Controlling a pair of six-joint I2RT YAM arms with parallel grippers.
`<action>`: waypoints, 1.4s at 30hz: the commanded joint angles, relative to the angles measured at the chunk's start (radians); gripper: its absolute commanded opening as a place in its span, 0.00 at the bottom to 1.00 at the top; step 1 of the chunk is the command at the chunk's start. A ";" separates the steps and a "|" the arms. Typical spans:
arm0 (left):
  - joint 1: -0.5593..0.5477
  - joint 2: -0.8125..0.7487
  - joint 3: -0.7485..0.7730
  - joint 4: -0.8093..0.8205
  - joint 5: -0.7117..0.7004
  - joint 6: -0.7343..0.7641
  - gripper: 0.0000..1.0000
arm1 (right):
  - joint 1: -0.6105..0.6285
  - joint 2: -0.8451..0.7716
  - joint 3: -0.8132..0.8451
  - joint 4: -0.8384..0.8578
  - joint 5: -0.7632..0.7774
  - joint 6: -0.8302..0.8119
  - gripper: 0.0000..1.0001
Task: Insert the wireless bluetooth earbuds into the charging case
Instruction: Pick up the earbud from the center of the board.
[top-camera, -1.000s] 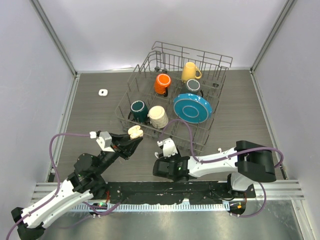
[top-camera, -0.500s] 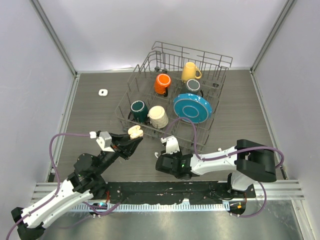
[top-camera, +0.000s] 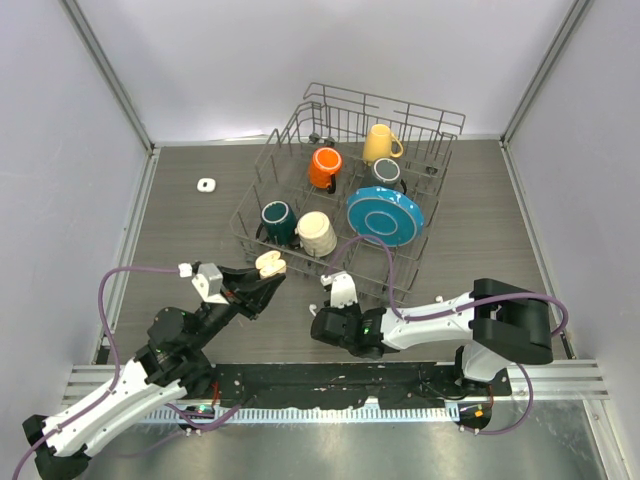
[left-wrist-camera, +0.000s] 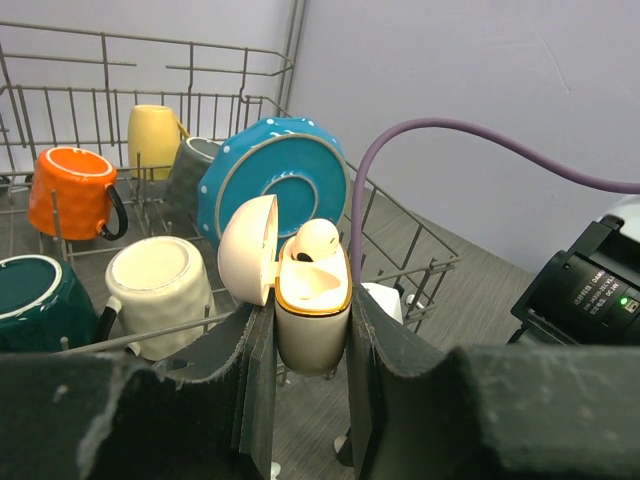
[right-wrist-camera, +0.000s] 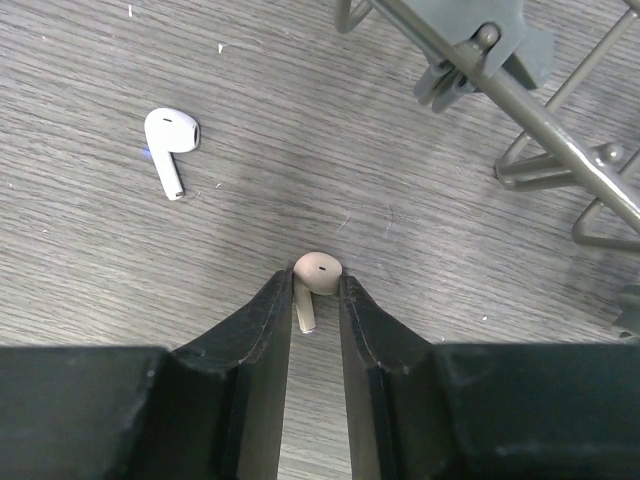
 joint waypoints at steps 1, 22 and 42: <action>-0.003 -0.019 0.002 0.042 -0.010 -0.008 0.00 | -0.010 0.000 0.001 0.006 -0.028 0.012 0.27; -0.003 -0.065 -0.006 0.002 -0.030 -0.018 0.00 | 0.085 0.125 0.165 -0.130 -0.173 0.153 0.30; -0.004 -0.048 -0.006 0.005 -0.039 -0.005 0.00 | 0.031 0.123 0.276 -0.190 -0.190 0.012 0.47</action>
